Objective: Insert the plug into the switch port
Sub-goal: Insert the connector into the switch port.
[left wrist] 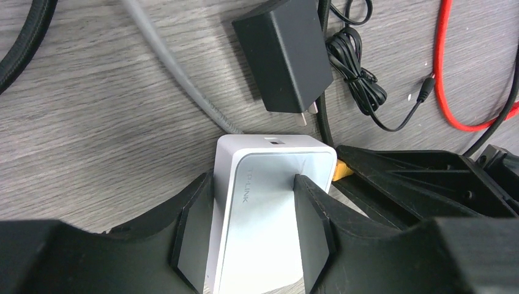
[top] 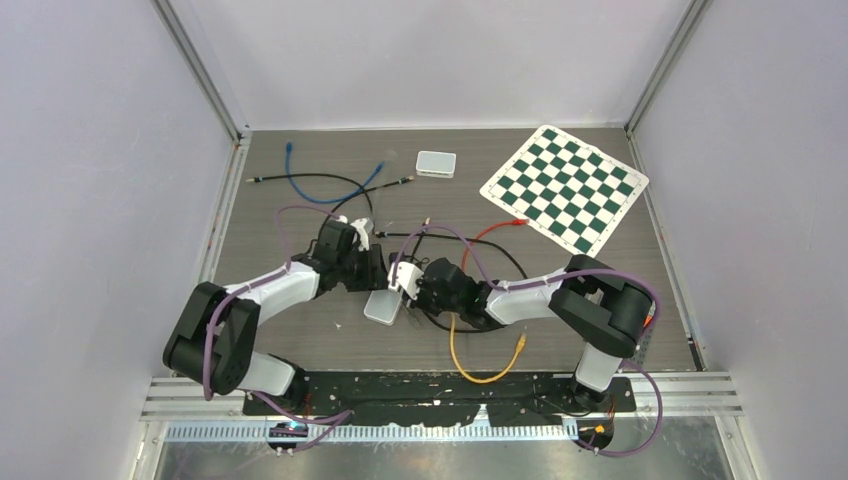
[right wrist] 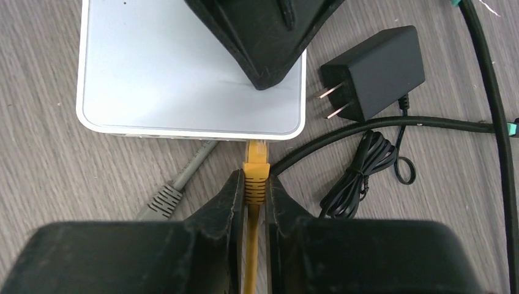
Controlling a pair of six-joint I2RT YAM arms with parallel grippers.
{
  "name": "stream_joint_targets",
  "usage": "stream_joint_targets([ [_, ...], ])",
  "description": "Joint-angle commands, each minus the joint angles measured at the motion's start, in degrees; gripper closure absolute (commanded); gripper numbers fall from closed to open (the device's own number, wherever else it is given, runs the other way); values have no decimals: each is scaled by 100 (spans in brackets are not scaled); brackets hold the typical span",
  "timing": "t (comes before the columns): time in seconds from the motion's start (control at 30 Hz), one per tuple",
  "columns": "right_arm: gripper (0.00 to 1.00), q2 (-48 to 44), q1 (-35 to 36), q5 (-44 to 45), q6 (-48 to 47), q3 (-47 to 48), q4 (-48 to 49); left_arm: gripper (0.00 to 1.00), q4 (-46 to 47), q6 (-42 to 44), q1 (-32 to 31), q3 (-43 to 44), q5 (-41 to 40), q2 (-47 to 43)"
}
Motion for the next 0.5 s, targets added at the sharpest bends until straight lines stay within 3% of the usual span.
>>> stream_joint_targets([
  [0.0,95,259,192,-522,-100,766,2650,57,565,-915,-1012,-411,2379,371],
  [0.47,95,319,187,-1707,-711,922,2601,57,1031,-1186,-1210,-485,2538,363],
])
